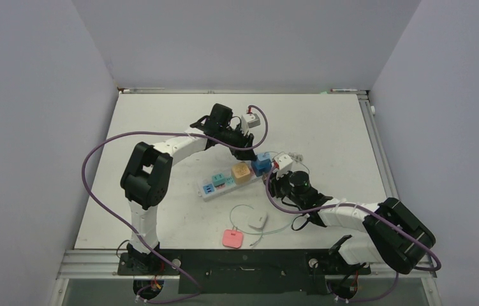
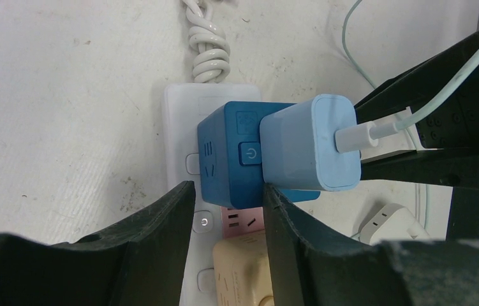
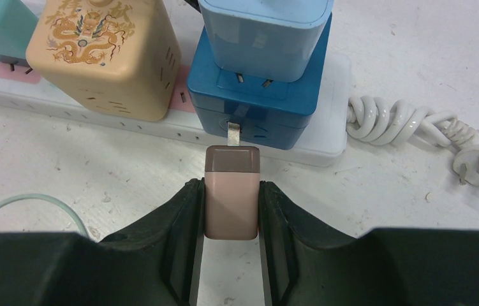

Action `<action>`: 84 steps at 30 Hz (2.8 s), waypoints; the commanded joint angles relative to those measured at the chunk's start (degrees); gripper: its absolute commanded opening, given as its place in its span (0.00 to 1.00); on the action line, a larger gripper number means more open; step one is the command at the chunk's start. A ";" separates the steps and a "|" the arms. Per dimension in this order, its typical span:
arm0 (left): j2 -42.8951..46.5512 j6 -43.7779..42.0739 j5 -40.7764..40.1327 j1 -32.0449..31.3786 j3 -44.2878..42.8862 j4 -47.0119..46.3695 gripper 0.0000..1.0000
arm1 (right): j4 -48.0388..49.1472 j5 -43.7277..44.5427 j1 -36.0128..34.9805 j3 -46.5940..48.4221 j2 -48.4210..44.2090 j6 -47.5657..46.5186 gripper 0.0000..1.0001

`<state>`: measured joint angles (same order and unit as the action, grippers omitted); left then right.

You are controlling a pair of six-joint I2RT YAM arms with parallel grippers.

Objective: Insert the plug
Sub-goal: Insert the plug into the socket.

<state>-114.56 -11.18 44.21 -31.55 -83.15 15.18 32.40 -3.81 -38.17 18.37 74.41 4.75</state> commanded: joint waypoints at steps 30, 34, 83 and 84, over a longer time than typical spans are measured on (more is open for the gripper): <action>-1.98 -2.72 1.97 -3.69 2.23 5.39 0.34 | 7.42 -4.10 2.90 5.30 1.54 -4.31 0.05; -1.98 -3.31 2.02 -3.69 2.03 5.95 0.33 | 7.66 -7.88 5.10 4.64 1.22 -4.03 0.05; -2.33 -5.34 3.03 -4.76 2.59 7.63 0.26 | 1.87 -21.74 9.46 14.40 8.05 -3.10 0.05; -2.31 -5.37 3.07 -4.75 2.44 7.67 0.26 | 0.80 -22.52 10.17 14.59 7.98 -3.91 0.05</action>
<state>-114.39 -15.77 43.59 -31.64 -82.89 13.23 27.07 -14.76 -30.72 27.20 80.73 3.66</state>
